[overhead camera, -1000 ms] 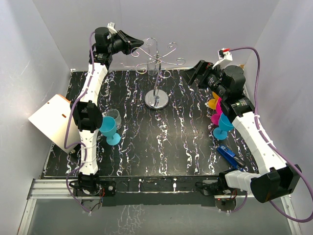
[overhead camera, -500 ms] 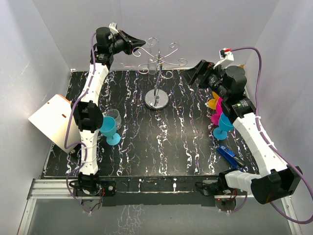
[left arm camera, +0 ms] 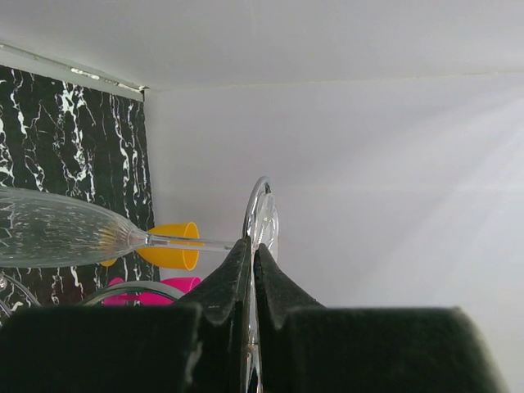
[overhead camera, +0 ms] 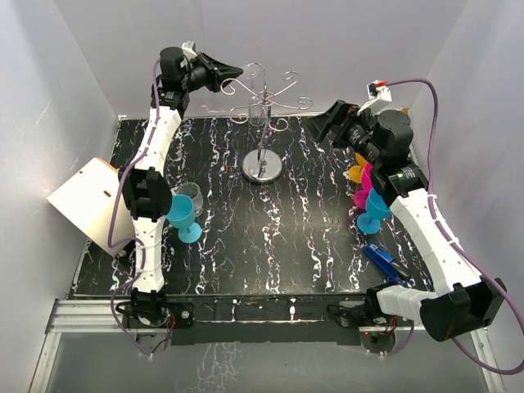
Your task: Take the wine glass off the wine glass rack
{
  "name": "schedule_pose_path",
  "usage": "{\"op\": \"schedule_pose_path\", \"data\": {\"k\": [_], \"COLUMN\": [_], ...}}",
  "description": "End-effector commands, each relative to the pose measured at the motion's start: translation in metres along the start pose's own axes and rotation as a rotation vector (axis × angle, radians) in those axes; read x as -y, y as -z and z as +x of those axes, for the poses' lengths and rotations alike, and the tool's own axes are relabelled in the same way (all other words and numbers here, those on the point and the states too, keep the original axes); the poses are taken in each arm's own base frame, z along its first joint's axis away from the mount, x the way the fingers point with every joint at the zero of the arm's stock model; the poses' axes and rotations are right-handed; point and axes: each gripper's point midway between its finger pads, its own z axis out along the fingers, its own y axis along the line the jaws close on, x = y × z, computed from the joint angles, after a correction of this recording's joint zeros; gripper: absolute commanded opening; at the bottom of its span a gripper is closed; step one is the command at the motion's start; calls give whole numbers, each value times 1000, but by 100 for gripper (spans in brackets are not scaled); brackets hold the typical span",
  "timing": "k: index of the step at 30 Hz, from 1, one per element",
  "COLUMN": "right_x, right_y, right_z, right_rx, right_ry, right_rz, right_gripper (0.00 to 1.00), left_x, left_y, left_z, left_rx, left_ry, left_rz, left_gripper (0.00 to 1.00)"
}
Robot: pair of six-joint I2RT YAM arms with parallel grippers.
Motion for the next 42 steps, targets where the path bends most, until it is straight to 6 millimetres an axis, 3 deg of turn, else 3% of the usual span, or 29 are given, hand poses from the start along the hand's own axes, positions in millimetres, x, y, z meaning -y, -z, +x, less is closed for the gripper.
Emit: {"op": "schedule_pose_path", "data": {"k": [1, 17, 29, 42], "right_x": [-11, -12, -16, -13], "right_y": [6, 3, -12, -10], "right_z": [-24, -22, -3, -4], "right_rx": [90, 82, -17, -5], "right_ry": [28, 23, -16, -32], "right_rz": [-36, -47, -102, -77], "right_gripper": [98, 98, 98, 98], "left_x": [55, 74, 78, 78], "left_y": [22, 42, 53, 50], "left_z": [4, -6, -14, -10], "left_rx": [-24, -3, 60, 48], "left_ry": [-42, -55, -123, -110], "left_rz": [130, 205, 149, 141], "left_gripper": [0, 0, 0, 0]}}
